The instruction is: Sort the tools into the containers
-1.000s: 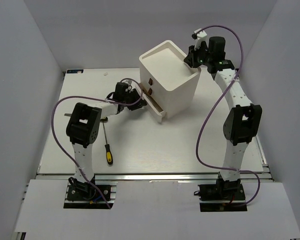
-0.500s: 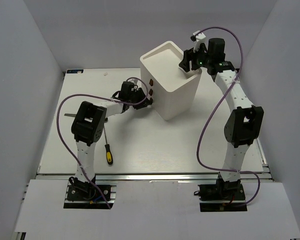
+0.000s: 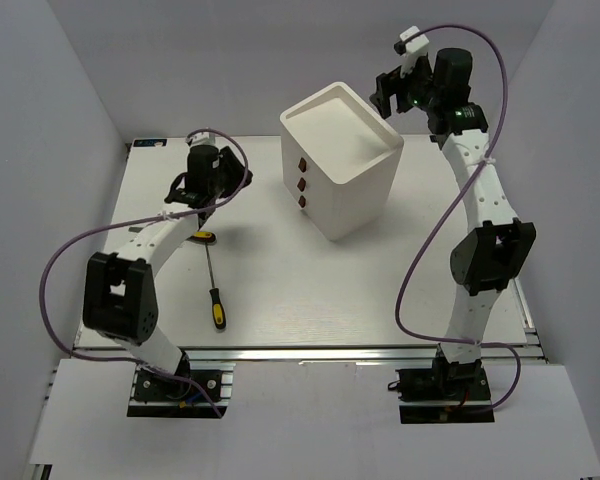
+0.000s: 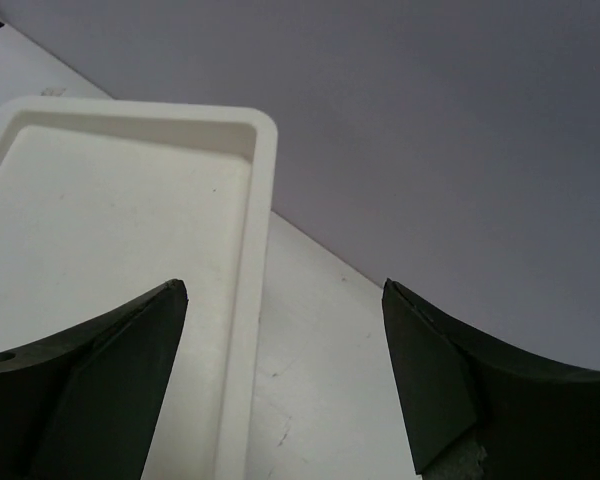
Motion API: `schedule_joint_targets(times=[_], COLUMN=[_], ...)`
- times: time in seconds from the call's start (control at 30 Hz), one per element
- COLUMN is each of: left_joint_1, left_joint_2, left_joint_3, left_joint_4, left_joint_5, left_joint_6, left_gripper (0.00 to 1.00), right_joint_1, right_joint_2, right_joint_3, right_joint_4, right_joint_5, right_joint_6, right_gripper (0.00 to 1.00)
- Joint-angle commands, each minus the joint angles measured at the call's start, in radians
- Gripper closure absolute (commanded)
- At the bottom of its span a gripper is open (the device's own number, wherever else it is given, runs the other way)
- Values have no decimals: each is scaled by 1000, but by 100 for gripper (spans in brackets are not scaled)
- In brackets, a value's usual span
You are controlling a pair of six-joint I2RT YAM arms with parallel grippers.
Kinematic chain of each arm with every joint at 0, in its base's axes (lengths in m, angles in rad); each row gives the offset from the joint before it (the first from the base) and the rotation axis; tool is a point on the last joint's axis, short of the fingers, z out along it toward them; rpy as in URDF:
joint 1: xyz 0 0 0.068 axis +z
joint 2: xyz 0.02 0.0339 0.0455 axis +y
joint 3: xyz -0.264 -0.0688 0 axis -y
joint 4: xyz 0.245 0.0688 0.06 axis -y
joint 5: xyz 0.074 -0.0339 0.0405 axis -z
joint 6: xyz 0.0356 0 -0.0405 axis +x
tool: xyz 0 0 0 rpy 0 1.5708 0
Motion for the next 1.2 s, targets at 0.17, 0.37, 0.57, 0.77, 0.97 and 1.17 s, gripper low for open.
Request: schedule_joint_targets(times=[0.17, 0.37, 0.57, 0.77, 0.97, 1.17], left_joint_1=[36, 47, 52, 53, 52, 53], left_joint_2=[-370, -721, -901, -950, -1007, -1030], left_joint_3=[-212, -382, -384, -264, -119, -49], left_joint_4=[-196, -320, -601, -865, -972, -1034], left_joint_5=[-170, -303, -427, -538, -584, -608], left_joint_6=[111, 66, -20, -73, -61, -43], left_gripper=[45, 75, 67, 34, 30, 30], right_joint_1=[29, 363, 706, 823, 944, 1039], right_joint_2=[-172, -302, -189, 205, 261, 305], right_joint_3=[-82, -357, -432, -107, -131, -133], right_joint_4=[120, 20, -46, -357, -270, -235], right_joint_5=[-234, -317, 9, 104, 165, 251], right_joint_6=[-96, -167, 69, 317, 445, 516], right_gripper=[32, 100, 91, 57, 13, 12])
